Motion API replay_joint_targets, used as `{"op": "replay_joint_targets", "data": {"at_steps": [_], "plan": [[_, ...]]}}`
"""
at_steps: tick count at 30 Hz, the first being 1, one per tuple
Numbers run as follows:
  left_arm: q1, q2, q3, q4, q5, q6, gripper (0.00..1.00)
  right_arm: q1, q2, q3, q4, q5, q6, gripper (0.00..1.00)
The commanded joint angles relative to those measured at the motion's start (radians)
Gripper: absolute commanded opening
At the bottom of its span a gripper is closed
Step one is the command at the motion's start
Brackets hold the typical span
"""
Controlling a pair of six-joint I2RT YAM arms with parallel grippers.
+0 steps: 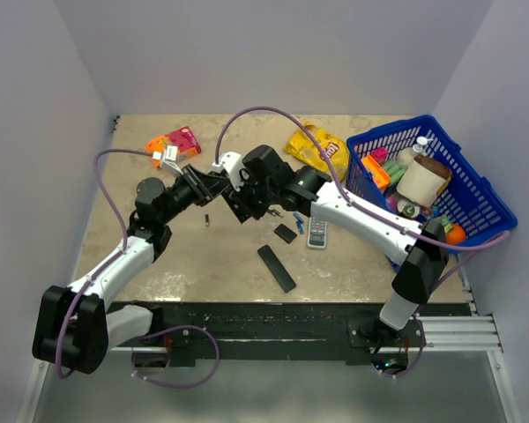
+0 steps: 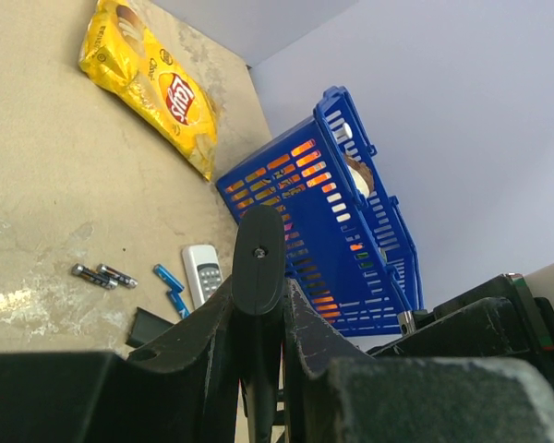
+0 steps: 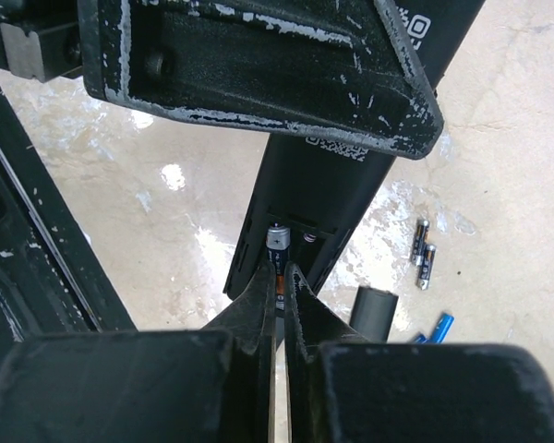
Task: Load the batteries into the remote control
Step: Load the battery into the remote control.
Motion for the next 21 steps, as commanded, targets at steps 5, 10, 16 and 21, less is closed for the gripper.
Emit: {"op": "replay_joint_targets", "data": {"at_steps": [5,10,16,21], "plan": [[-0.008,-0.021,-0.033,0.054,-0.051,-0.079,0.0,-0.006,-0.019,-0.02,0.06,-0.003,0.021,0.0],[-0.007,-0.021,-0.047,0.066,-0.055,-0.095,0.0,-0.006,-0.025,-0.034,0.059,0.021,0.018,0.0],[-0.008,-0.024,-0.048,0.066,-0.071,-0.102,0.0,-0.007,-0.028,-0.039,0.063,0.001,0.017,0.09],[-0.008,-0.017,-0.059,0.106,-0.056,-0.131,0.0,-0.006,-0.022,-0.048,0.077,-0.013,0.031,0.15]]}}
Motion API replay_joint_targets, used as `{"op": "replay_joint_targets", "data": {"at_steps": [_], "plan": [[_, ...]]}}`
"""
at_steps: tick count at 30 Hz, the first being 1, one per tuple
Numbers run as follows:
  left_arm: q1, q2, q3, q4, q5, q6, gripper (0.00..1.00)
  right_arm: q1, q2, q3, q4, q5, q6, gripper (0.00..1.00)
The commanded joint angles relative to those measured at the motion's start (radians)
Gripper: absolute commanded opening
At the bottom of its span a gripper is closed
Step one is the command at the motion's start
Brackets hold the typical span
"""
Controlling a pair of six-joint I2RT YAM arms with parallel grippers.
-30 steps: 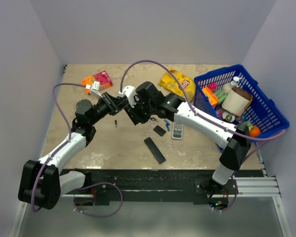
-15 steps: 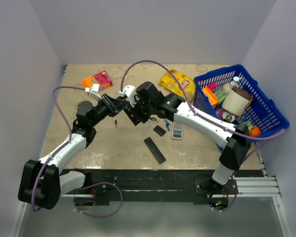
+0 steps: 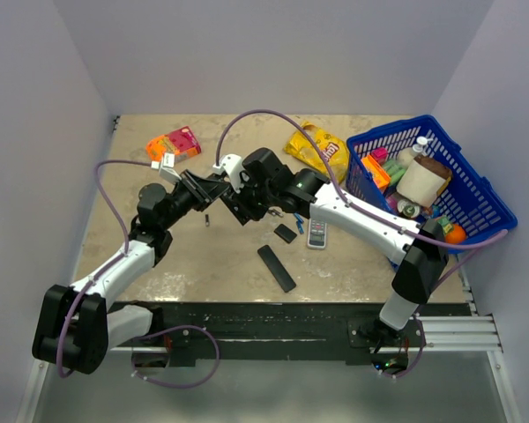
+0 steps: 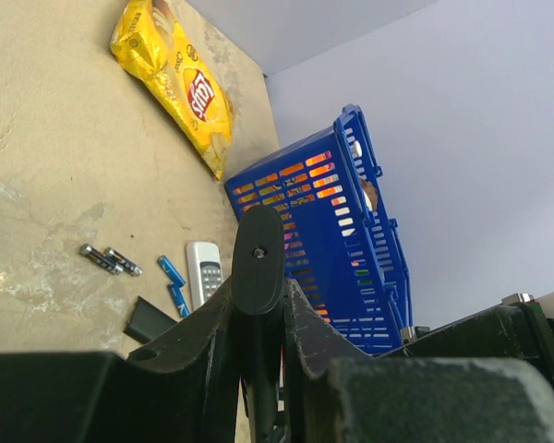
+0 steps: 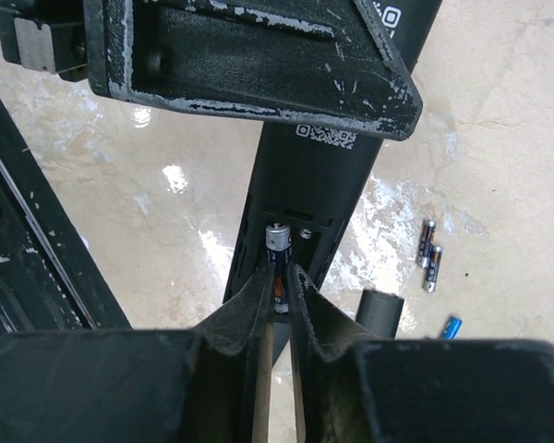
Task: Load the batteries into the remote control
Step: Load the battery into the remote control.
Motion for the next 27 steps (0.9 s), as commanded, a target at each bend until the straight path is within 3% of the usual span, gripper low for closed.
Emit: {"op": "replay_joint_targets", "data": {"at_steps": [1,19,27], "plan": [[-0.006,-0.019,0.002,0.091,0.017,-0.046,0.0,-0.007,-0.023,-0.011,0.045,-0.013,0.021,0.16],[-0.006,-0.05,0.008,0.042,0.006,-0.021,0.0,-0.004,-0.028,-0.038,0.06,0.125,0.004,0.19],[-0.009,-0.041,0.018,0.033,0.0,-0.03,0.0,0.01,0.001,-0.05,0.111,0.059,0.015,0.27]]}}
